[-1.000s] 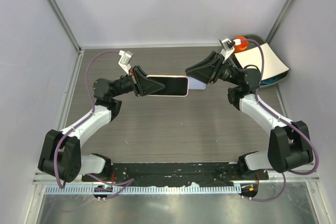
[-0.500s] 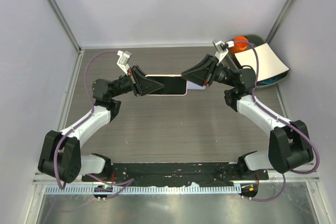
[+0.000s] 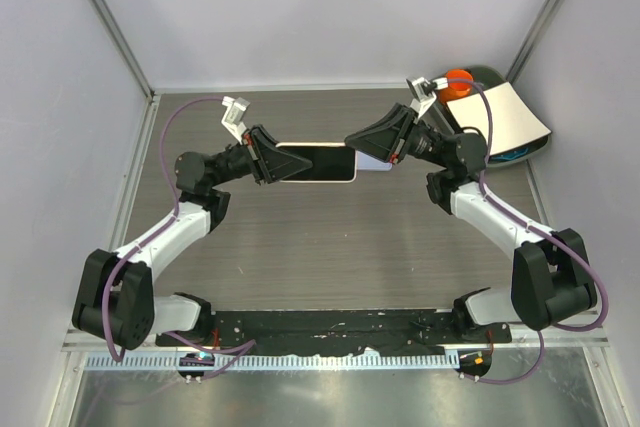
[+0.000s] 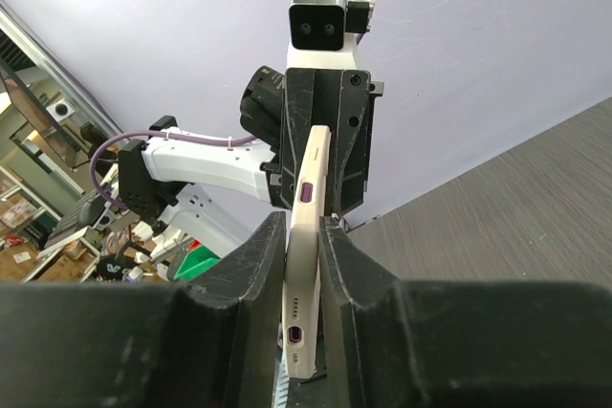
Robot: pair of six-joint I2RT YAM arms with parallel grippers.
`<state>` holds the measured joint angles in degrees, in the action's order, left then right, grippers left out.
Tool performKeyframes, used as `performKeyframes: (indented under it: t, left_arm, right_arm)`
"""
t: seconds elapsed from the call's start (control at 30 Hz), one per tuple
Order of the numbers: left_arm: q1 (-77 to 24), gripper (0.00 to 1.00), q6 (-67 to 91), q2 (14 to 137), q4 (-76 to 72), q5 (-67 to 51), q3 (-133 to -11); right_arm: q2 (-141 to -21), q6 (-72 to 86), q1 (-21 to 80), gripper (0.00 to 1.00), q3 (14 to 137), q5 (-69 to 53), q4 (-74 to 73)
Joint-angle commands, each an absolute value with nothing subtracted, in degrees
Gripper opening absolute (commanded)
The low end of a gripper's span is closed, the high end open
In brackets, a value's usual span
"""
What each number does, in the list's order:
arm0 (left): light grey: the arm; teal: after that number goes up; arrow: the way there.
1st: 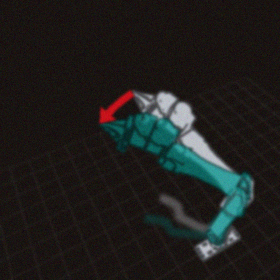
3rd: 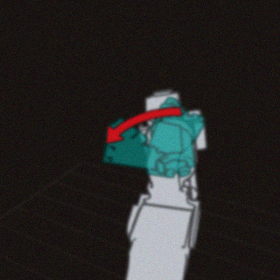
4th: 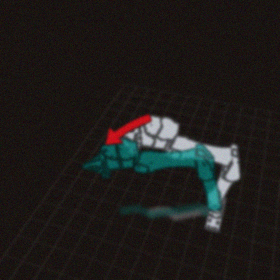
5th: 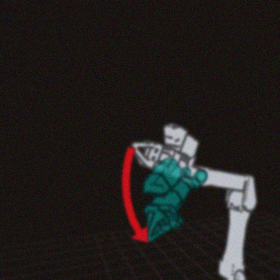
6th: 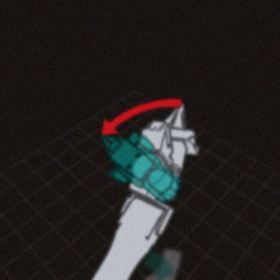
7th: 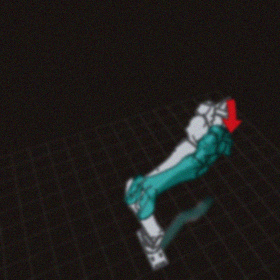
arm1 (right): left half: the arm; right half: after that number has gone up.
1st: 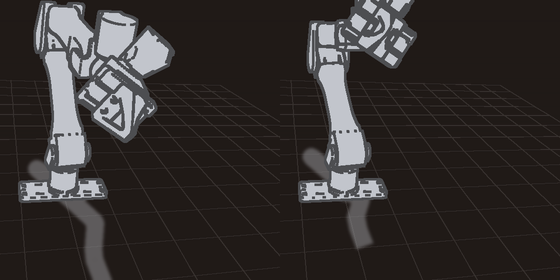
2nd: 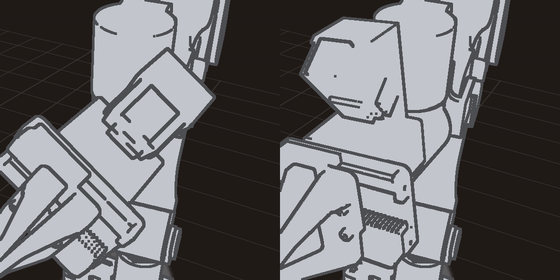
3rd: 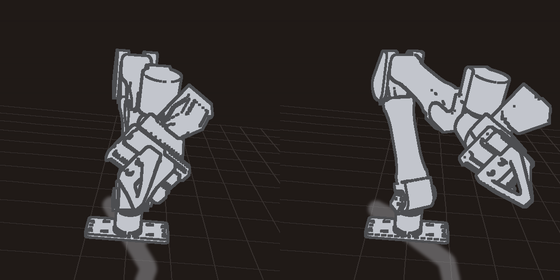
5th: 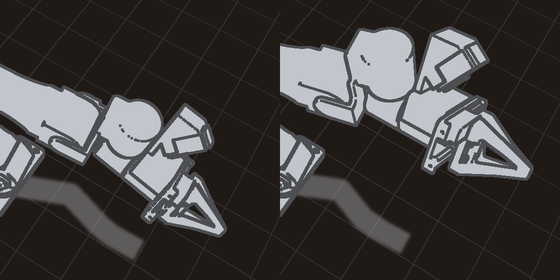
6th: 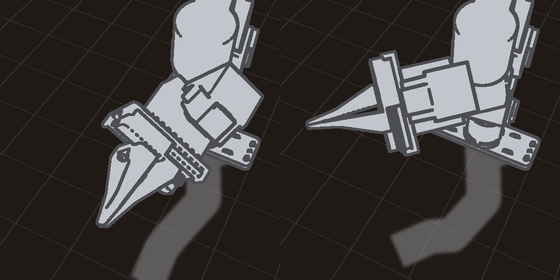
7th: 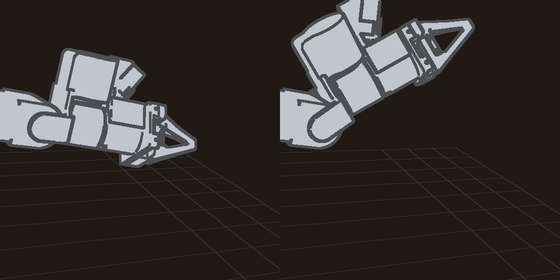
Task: Take the phone out of the phone case
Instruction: Remove the phone case from the phone.
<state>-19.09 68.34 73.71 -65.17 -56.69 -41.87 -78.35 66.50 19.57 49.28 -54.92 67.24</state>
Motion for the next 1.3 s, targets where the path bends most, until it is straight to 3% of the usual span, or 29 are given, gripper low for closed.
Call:
performKeyframes:
  t: [0.0, 0.17, 0.53, 1.27]
  left_arm:
    - [-18.81, 0.00, 68.03, 71.54, -70.93, -55.11, -42.80]
    - [-18.81, 0.00, 68.55, 71.28, -73.20, -55.98, -42.71]
    - [-19.16, 0.01, 70.66, 70.14, -80.50, -60.55, -44.12]
    - [-20.83, 0.01, 77.87, 68.73, -88.59, -63.98, -47.72]
  right_arm:
    - [-77.17, 65.13, 20.83, 0.24, 49.39, -53.53, 69.08]
    - [-77.78, 67.76, 20.74, 0.14, 49.22, -52.39, 69.52]
    - [-80.06, 79.54, 20.74, 0.01, 46.68, -44.57, 74.00]
    - [-85.43, 83.76, 20.74, 0.01, 43.51, -35.51, 71.37]
